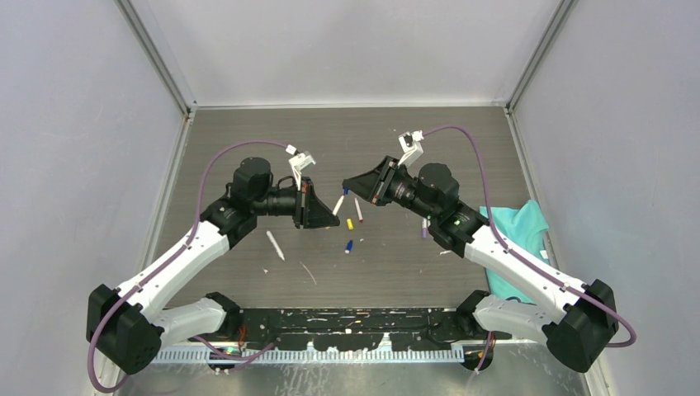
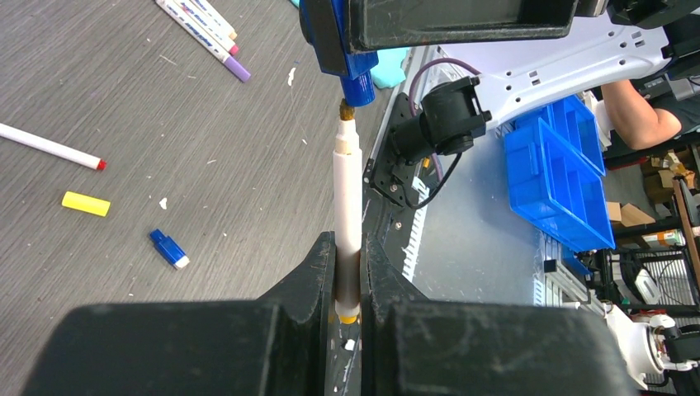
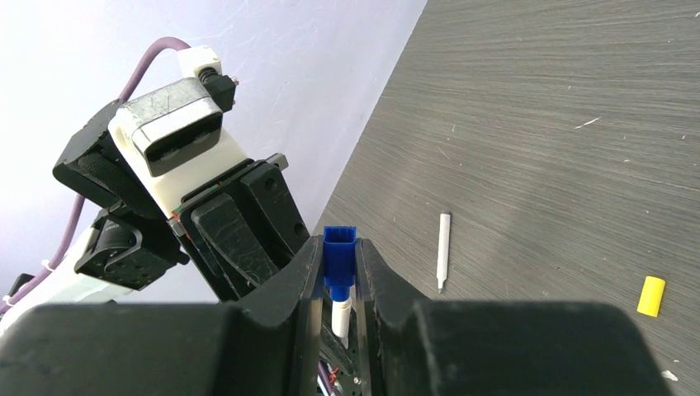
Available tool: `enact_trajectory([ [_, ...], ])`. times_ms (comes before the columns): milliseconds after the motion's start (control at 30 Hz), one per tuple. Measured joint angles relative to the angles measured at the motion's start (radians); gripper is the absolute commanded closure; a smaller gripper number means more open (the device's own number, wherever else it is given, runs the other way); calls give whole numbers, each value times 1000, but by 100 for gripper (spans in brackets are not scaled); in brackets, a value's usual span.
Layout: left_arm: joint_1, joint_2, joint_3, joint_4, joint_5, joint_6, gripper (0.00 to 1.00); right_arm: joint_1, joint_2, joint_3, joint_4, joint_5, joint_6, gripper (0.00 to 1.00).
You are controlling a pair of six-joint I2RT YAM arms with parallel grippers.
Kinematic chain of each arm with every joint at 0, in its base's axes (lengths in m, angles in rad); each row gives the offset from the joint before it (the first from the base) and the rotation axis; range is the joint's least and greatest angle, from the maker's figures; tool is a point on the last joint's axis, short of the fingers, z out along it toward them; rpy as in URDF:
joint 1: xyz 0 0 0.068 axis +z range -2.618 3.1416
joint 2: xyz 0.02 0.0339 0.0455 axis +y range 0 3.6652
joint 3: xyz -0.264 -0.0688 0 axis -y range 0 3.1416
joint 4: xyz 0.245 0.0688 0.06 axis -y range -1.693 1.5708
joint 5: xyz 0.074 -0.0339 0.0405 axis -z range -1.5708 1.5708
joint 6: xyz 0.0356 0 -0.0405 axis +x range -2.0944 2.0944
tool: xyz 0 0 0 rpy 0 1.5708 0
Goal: Insert the pens into the pen caps
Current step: Insert the pen cap onto the pen.
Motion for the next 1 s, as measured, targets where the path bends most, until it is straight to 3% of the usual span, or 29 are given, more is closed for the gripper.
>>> enact_trajectory([
  [1000, 0, 0, 0, 5, -1, -3, 100, 0, 0, -20, 37, 8, 15, 99],
])
